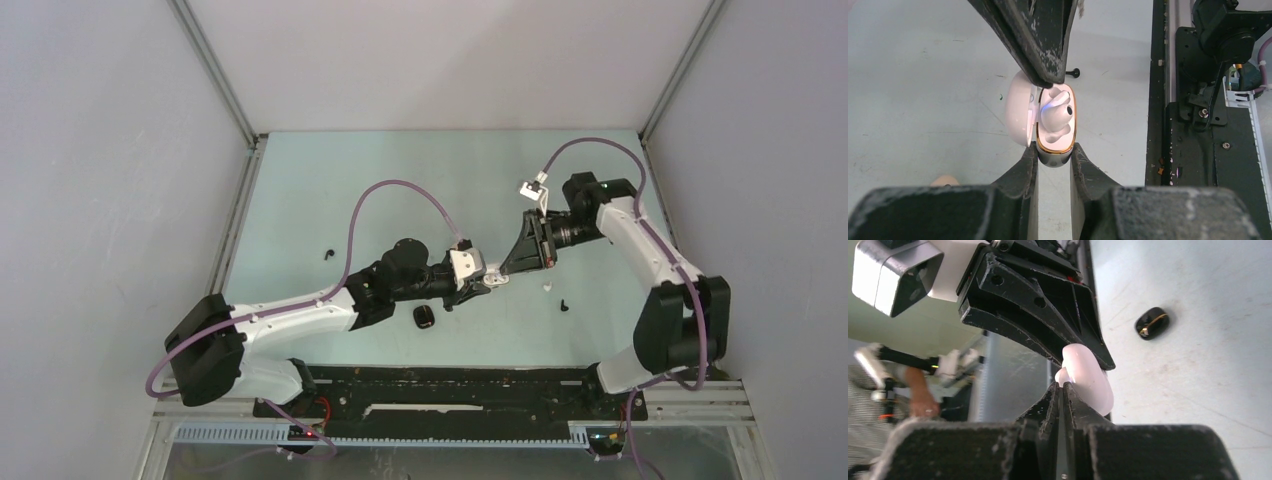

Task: Insert the wireless bluetooth earbuds into the charging case
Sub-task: Place the earbud in the charging case.

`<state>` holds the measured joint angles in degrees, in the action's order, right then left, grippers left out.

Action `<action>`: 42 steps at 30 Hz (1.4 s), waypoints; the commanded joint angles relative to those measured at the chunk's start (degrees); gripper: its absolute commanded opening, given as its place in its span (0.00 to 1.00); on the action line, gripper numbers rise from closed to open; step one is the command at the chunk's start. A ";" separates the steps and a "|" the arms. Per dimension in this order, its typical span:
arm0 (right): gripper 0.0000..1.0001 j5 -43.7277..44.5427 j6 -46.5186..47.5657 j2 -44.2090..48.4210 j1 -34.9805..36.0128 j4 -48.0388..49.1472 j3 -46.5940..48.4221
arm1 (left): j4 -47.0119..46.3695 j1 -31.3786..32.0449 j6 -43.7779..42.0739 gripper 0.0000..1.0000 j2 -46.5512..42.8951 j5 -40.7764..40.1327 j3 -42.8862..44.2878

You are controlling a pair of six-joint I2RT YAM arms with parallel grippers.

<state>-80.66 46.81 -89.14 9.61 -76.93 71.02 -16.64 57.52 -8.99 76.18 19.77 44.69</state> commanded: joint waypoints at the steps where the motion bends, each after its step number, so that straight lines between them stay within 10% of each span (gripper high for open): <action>1: 0.12 10.62 -14.21 10.40 0.27 13.66 2.96 | -3.94 -0.03 1.16 0.00 -0.92 1.06 0.50; 9: 0.37 40.37 -10.88 25.18 12.44 19.09 2.97 | -5.10 -0.37 2.70 0.00 -1.20 0.94 0.40; 16: 0.34 52.00 -10.83 22.93 19.62 16.07 6.13 | -5.23 -0.39 3.24 0.00 -1.39 1.16 0.40; 42: 0.26 46.70 -5.59 21.70 24.81 12.35 8.51 | -5.24 -0.89 4.10 0.00 -0.88 0.82 0.53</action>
<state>-30.50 39.20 -68.49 34.00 -62.76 77.23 -18.81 56.99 -5.93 76.18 19.90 44.69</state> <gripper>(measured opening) 0.265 0.218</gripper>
